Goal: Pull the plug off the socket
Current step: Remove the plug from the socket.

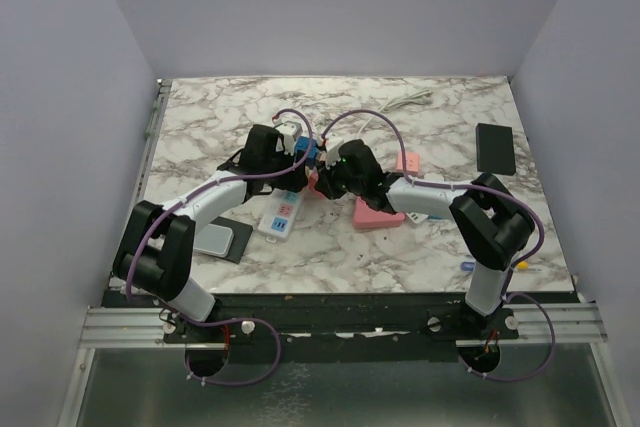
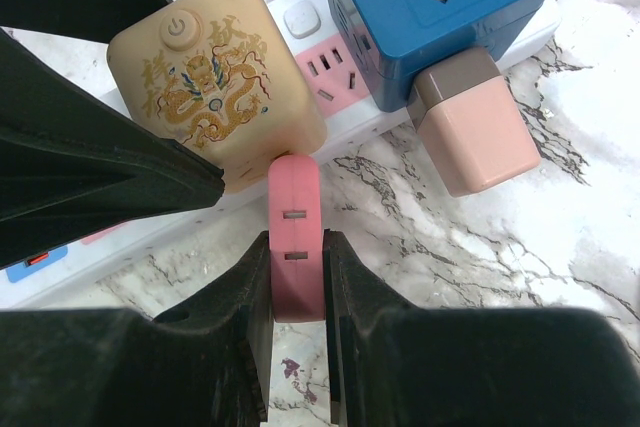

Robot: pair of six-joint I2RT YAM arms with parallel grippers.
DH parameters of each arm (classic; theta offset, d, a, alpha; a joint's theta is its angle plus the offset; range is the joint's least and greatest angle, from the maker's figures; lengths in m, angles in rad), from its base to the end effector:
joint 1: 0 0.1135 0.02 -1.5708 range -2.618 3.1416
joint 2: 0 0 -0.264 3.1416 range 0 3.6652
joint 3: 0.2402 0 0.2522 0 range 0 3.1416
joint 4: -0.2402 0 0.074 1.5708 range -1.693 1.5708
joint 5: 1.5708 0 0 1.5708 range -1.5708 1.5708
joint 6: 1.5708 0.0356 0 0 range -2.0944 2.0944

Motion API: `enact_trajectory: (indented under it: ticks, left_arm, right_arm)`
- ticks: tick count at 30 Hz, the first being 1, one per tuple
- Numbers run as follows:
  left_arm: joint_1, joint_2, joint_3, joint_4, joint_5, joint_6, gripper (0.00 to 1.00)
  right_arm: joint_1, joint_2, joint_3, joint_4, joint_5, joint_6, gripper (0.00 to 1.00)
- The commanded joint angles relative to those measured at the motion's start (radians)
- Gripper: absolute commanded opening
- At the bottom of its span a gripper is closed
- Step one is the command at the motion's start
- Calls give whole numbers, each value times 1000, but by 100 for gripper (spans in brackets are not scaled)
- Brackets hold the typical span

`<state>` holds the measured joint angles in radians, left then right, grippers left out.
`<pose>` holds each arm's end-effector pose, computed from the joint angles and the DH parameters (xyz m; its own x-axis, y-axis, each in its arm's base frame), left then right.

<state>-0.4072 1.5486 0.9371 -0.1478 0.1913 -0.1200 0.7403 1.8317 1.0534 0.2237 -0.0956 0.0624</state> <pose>0.2987 -0.1362 0.2109 -0.6893 0.1693 -0.7044 0.4361 0.8734 -0.2168 0.2913 0.2708 0.1817 -0.4336 -0.3121 -0.8453 -0.7057 0.7010 0.1032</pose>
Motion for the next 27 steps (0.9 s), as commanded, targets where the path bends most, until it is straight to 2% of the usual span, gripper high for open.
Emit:
enact_trajectory:
  ticks: [1,12,23,27]
  left_arm:
    - [33,42,-41,-216,-108,28,0]
    - [31,42,-40,-229,-147,34,0]
    - [31,43,-33,-228,-129,33,0]
    - [31,40,-27,-227,-129,29,0]
  right_arm:
    - [-41,-36,-18,-36,153,-4,0]
    - [-41,-58,12,-47,244,-121,0]
    - [-41,-78,6,-32,205,-103,0]
    - [-41,-130,-27,-12,193,-88,0]
